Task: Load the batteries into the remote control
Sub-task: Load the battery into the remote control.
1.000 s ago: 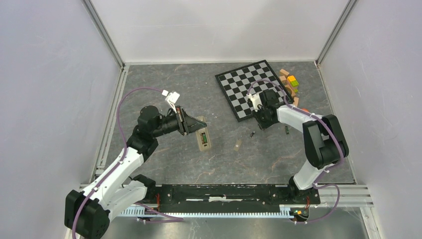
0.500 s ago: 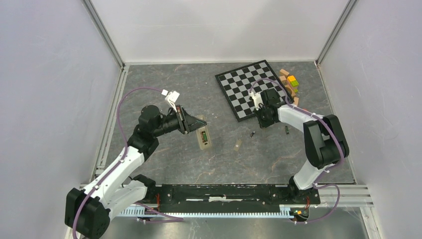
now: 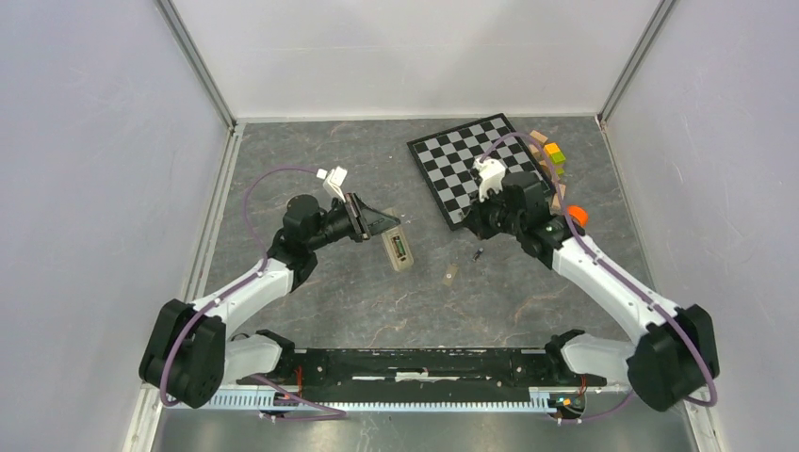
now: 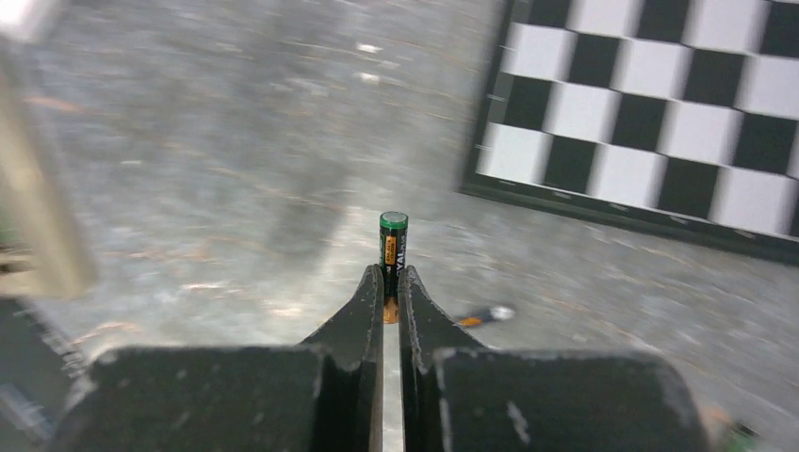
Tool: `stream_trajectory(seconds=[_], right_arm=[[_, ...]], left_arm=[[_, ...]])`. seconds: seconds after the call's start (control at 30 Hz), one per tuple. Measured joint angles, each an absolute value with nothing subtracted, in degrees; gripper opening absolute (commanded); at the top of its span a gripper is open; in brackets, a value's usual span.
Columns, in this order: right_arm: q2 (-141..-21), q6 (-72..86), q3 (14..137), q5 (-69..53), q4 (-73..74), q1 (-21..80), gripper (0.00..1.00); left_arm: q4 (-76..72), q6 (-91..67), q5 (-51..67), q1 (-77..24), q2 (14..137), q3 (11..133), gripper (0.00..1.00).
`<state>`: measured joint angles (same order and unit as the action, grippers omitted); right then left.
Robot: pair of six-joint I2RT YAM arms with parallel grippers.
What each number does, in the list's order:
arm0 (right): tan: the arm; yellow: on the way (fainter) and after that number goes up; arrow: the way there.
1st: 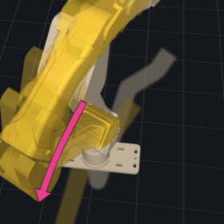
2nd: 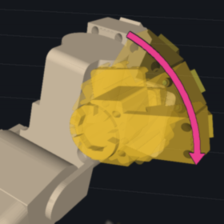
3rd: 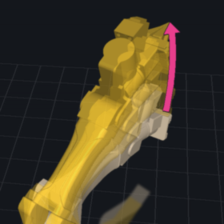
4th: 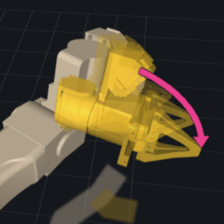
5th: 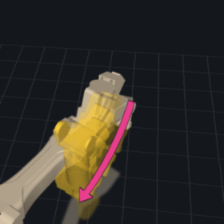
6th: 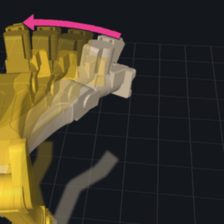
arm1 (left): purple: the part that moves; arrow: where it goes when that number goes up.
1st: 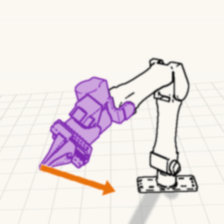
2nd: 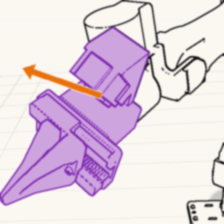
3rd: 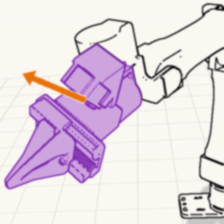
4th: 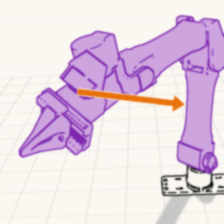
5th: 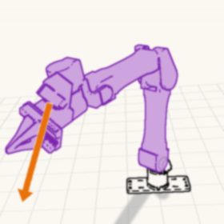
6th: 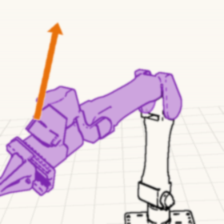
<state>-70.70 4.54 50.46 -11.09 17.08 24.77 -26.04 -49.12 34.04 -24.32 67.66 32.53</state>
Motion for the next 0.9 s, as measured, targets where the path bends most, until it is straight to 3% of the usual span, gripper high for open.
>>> stream_trajectory(seconds=[0.3, 0.9], right_arm=[[-64.5, 19.1, 49.4, -16.5, 9.6, 39.2, 0.07], [-71.1, 22.1, 55.9, -13.8, 10.8, 48.4, 0.11]], left_arm=[[-39.5, -56.5, 32.6, -24.5, 69.3, 27.7, 0.02], [-49.9, -66.1, 30.1, -24.5, 71.5, 25.2, 0.02]])
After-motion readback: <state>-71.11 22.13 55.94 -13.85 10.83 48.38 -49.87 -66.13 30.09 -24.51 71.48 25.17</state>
